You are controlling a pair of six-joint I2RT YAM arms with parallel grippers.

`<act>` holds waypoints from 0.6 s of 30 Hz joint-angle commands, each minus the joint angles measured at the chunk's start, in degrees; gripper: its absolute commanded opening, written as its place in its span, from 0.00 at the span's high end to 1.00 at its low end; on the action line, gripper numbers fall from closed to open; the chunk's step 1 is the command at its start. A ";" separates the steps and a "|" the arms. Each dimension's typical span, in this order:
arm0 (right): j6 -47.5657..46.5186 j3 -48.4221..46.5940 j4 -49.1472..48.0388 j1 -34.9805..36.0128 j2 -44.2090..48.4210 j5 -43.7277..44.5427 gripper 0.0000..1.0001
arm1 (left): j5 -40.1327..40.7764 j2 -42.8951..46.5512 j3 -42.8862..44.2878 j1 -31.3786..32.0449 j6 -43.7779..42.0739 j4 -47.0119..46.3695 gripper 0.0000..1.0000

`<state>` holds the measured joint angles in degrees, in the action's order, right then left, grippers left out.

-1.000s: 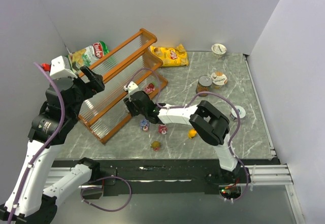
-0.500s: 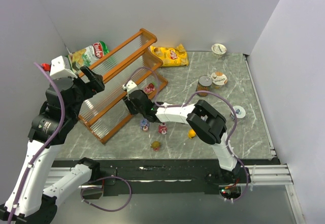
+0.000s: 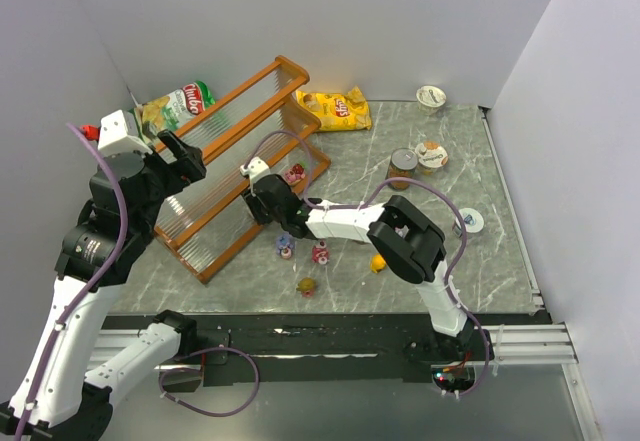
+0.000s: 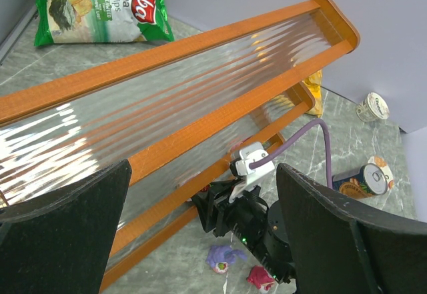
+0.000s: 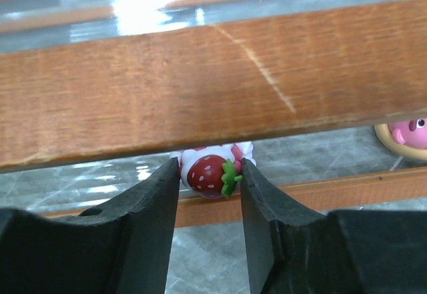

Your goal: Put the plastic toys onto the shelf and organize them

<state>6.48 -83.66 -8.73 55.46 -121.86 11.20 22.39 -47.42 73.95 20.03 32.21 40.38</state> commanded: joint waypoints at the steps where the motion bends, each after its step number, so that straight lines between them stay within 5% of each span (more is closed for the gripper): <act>1: -0.15 -3.00 1.87 -0.44 -0.57 -0.65 0.78 | 0.63 0.75 1.11 0.18 -0.22 -0.30 0.04; 18: 3.98 -7.84 5.92 -1.59 -0.92 -1.10 0.44 | 0.37 0.57 0.67 0.18 -0.21 -0.57 0.04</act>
<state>9.15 -88.64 -2.46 54.72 -122.91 9.56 22.39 -47.35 73.95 20.03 32.21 40.38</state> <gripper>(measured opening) 0.544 0.963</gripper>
